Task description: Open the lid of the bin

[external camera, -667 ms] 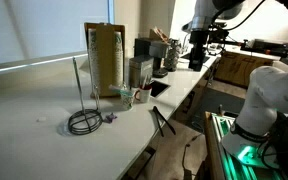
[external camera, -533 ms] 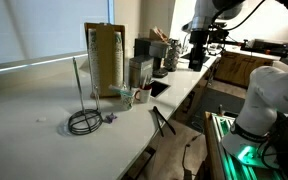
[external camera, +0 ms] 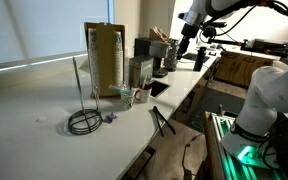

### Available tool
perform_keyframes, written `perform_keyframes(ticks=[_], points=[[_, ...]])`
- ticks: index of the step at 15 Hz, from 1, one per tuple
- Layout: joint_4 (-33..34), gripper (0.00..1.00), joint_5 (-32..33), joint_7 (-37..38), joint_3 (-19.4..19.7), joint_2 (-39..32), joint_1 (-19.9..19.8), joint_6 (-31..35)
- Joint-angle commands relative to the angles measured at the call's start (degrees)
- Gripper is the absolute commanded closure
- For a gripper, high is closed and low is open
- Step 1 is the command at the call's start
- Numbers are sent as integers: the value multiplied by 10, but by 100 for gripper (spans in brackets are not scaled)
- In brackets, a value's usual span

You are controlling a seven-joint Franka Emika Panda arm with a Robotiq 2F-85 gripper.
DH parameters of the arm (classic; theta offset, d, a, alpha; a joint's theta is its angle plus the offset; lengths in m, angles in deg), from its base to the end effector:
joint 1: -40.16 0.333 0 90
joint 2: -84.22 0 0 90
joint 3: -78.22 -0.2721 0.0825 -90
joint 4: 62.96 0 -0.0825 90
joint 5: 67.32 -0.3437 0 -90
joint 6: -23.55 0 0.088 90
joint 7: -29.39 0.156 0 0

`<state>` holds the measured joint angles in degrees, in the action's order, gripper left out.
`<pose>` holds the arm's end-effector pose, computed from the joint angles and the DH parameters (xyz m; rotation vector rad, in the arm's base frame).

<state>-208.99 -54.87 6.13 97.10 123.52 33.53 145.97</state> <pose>0.3343 -0.1744 0.4353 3.0277 0.1503 0.3625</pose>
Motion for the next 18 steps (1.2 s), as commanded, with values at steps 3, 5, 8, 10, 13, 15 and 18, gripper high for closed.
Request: perform_keyframes(ticks=[3, 5, 8, 10, 13, 15, 18], points=[[90, 0, 78, 33, -21, -150, -47, 117], [62, 0, 60, 12, -20, -110, -44, 112], [89, 0, 61, 16, -21, -149, -47, 112], [86, 0, 89, 27, -25, -160, -58, 156], [93, 0, 170, -2, -19, -200, -85, 252], [103, 0, 235, 0, -20, -240, -112, 310], [129, 0, 358, 39, -26, -304, -153, 376]])
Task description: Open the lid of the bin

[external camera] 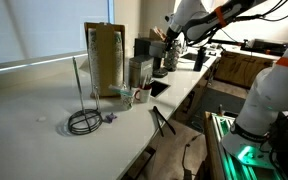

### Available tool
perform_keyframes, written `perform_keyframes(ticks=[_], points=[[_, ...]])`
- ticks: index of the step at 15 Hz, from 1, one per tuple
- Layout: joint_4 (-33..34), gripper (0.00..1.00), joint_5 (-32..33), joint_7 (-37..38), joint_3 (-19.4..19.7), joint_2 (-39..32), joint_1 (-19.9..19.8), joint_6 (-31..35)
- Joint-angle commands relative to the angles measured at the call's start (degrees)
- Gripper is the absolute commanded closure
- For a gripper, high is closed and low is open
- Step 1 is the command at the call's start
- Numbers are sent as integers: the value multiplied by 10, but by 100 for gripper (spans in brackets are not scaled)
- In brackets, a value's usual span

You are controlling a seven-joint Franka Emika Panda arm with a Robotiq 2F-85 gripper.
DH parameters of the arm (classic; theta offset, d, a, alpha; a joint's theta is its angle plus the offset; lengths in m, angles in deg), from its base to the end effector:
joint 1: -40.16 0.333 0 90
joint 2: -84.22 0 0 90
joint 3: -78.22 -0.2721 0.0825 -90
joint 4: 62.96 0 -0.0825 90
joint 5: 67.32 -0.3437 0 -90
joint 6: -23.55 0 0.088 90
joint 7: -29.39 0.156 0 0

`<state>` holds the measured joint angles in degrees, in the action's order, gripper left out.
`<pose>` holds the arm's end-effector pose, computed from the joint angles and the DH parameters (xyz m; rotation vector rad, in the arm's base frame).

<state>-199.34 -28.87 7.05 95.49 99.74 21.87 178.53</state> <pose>0.4138 -0.2877 0.4240 2.4809 0.3537 0.4231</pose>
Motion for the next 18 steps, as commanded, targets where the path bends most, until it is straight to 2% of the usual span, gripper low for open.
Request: perform_keyframes(ticks=[1, 2, 3, 5, 6, 7, 8, 9, 11, 13, 17, 18], points=[[51, 0, 151, 51, -11, -89, -48, 66], [71, 0, 197, 71, -28, -111, -73, 78], [94, 0, 243, 96, -30, -130, -81, 84], [139, 0, 334, 181, -27, -165, -79, 94], [162, 0, 351, 223, -28, -179, -74, 73], [168, 0, 312, 230, -30, -185, -64, 28], [157, 0, 225, 186, -15, -181, -38, -5], [146, 0, 279, 191, -5, -167, -45, 41], [155, 0, 240, 188, -7, -180, -34, 10], [157, 0, 232, 188, -7, -182, -30, 6], [168, 0, 278, 202, 4, -239, -31, 67], [171, 0, 300, 203, -3, -255, -43, 79]])
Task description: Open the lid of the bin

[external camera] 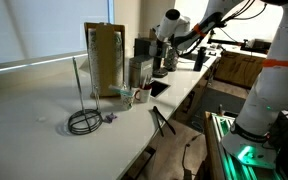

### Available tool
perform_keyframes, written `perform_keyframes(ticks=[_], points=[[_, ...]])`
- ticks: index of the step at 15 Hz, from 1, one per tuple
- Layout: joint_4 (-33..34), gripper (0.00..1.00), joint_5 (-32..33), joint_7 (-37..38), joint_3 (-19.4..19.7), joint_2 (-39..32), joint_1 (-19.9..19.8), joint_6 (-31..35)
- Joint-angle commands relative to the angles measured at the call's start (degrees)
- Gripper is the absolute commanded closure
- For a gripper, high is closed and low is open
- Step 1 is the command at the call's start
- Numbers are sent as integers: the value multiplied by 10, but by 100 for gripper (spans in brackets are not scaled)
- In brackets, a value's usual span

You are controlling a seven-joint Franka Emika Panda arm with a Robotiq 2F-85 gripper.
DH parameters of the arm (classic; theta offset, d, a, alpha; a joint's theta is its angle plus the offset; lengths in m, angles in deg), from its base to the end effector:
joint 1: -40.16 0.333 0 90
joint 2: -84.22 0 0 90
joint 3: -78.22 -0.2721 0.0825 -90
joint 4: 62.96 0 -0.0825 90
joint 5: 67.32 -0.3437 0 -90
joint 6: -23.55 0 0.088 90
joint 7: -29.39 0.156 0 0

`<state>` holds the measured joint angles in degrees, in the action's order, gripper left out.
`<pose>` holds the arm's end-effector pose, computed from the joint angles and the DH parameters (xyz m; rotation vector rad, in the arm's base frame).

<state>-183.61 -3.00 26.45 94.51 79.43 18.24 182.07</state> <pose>0.4731 -0.3422 0.3725 2.2692 0.3988 0.2623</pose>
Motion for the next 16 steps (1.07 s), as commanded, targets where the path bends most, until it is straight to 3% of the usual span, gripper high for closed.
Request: perform_keyframes(ticks=[1, 5, 10, 16], points=[[19, 0, 51, 8, 10, -68, -9, 58], [46, 0, 64, 17, 28, -118, -25, 104], [48, 0, 55, 12, 28, -118, -23, 92], [88, 0, 44, -29, 19, -165, -43, 191]])
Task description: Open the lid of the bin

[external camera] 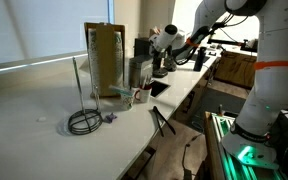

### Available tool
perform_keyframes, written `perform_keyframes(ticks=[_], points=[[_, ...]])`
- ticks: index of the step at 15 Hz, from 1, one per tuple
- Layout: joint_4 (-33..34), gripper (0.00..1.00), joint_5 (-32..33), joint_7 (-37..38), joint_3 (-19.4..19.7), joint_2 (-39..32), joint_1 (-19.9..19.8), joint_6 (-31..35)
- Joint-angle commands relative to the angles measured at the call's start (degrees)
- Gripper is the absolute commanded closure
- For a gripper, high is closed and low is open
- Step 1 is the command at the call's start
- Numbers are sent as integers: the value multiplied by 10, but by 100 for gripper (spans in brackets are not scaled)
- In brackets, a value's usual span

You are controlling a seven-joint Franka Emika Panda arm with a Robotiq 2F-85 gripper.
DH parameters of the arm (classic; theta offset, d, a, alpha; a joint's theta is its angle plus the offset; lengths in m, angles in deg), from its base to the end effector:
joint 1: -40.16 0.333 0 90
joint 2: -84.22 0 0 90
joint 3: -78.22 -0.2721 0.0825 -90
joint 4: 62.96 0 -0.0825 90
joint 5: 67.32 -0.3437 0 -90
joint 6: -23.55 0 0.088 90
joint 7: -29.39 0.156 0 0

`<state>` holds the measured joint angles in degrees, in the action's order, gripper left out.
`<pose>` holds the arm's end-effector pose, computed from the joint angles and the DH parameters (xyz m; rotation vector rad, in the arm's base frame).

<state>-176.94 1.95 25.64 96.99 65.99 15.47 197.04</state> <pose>0.4937 -0.3682 0.3065 2.2501 0.6068 0.3311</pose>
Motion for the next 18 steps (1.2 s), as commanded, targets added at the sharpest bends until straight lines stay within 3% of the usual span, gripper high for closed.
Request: perform_keyframes(ticks=[1, 7, 18], points=[[25, 0, -7, -24, -6, -37, -17, 49], [58, 0, -30, -19, -13, -68, -35, 71], [89, 0, -47, 5, -3, -62, -26, 68]])
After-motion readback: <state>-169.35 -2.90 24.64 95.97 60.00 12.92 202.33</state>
